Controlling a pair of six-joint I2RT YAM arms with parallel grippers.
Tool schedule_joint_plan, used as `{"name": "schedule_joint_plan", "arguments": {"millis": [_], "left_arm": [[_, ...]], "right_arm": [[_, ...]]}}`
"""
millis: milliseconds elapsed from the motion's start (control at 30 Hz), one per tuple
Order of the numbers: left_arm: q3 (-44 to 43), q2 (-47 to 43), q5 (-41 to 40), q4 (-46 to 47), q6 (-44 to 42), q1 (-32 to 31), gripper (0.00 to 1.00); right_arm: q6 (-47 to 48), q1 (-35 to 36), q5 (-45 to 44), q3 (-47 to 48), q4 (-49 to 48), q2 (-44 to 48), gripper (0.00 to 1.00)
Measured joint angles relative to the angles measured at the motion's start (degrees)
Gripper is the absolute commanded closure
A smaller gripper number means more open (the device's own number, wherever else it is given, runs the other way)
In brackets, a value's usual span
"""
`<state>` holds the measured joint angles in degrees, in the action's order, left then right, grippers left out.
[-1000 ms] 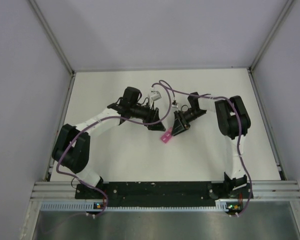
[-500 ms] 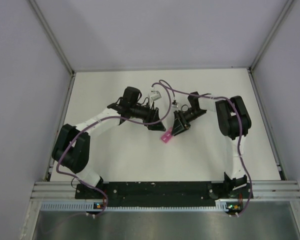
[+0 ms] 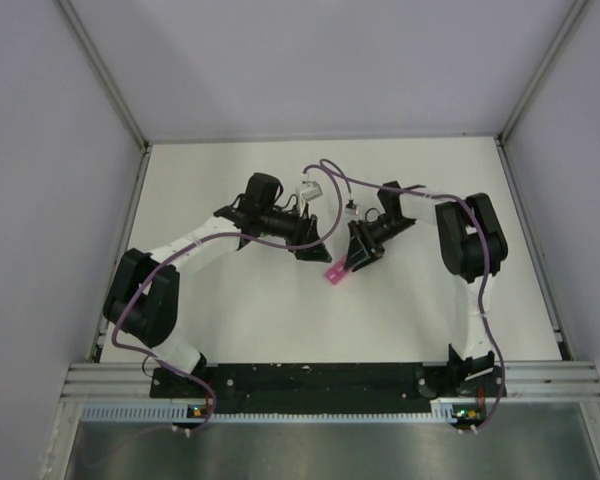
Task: Sort the pills into containers
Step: Place the pill container at the center of the board.
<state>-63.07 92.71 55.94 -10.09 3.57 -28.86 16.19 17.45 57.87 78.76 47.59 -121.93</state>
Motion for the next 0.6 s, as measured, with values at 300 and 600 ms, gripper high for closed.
{"name": "schedule_joint_plan", "arguments": {"millis": [300,600], "left_arm": [[-0.02,0.00,0.17,0.09,0.61,0.00,0.27],[-0.02,0.00,0.37,0.17,0.81,0.00,0.27]], "right_arm": [[-2.54,-0.02,-3.72,-0.02,0.83,1.27,0.35],[-4.02,-0.11,-8.63,0.17,2.58,2.78,0.32]]}}
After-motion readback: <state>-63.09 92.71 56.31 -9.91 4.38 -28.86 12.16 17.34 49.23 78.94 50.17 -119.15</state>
